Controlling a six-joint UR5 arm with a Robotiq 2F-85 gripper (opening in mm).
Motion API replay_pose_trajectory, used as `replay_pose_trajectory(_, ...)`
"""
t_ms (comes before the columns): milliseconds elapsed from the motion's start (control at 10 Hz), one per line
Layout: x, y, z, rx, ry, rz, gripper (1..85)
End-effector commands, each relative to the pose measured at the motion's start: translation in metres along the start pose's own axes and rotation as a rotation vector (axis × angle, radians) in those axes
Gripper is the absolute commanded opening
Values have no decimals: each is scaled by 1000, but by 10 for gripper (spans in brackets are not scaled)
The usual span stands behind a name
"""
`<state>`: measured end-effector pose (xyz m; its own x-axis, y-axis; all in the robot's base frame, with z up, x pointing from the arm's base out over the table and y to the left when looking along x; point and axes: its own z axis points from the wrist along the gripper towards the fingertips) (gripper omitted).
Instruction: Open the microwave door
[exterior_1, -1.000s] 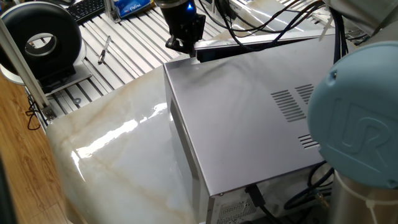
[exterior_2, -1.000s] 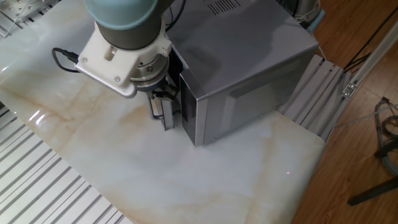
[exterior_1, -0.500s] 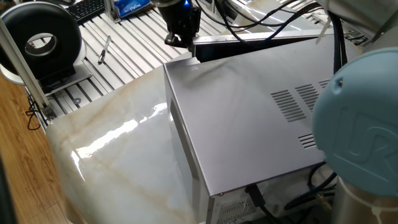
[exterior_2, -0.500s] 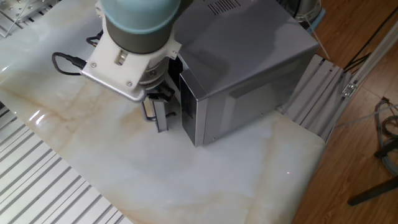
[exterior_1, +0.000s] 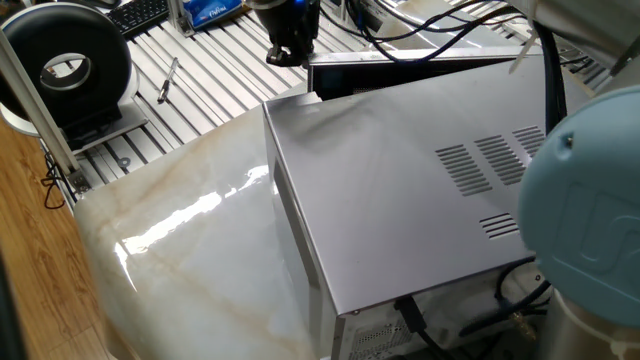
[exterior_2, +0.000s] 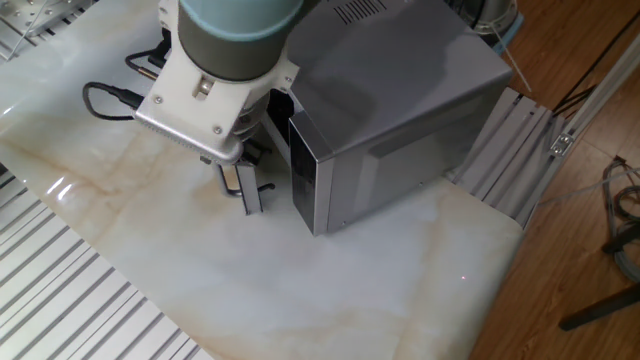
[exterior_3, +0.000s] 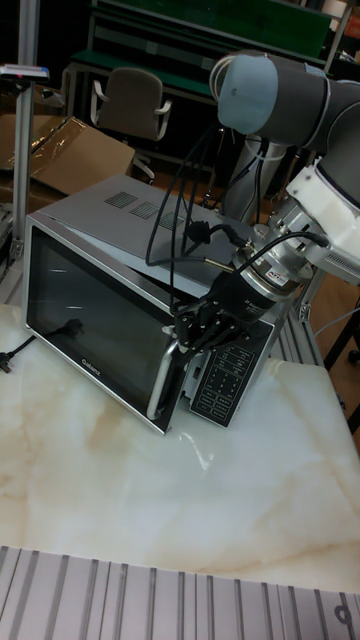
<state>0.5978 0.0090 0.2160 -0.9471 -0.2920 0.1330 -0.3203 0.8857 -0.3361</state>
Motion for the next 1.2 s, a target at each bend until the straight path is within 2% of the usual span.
replay_pose_trajectory(0, -7, 2, -5, -13, -38, -3, 17)
replay_pose_trajectory(100, -4, -5, -9, 11, -33, -20, 17)
replay_pose_trajectory(400, 1, -7, -18, 12, -34, -14, 17)
replay_pose_trajectory(500, 6, -15, -22, 38, -25, -14, 17)
replay_pose_trajectory(800, 29, -36, -32, 100, 39, -13, 17)
replay_pose_trajectory(1000, 48, -33, -35, 84, 99, 24, 17)
replay_pose_trajectory(1100, 57, -34, -36, 87, 128, 32, 17)
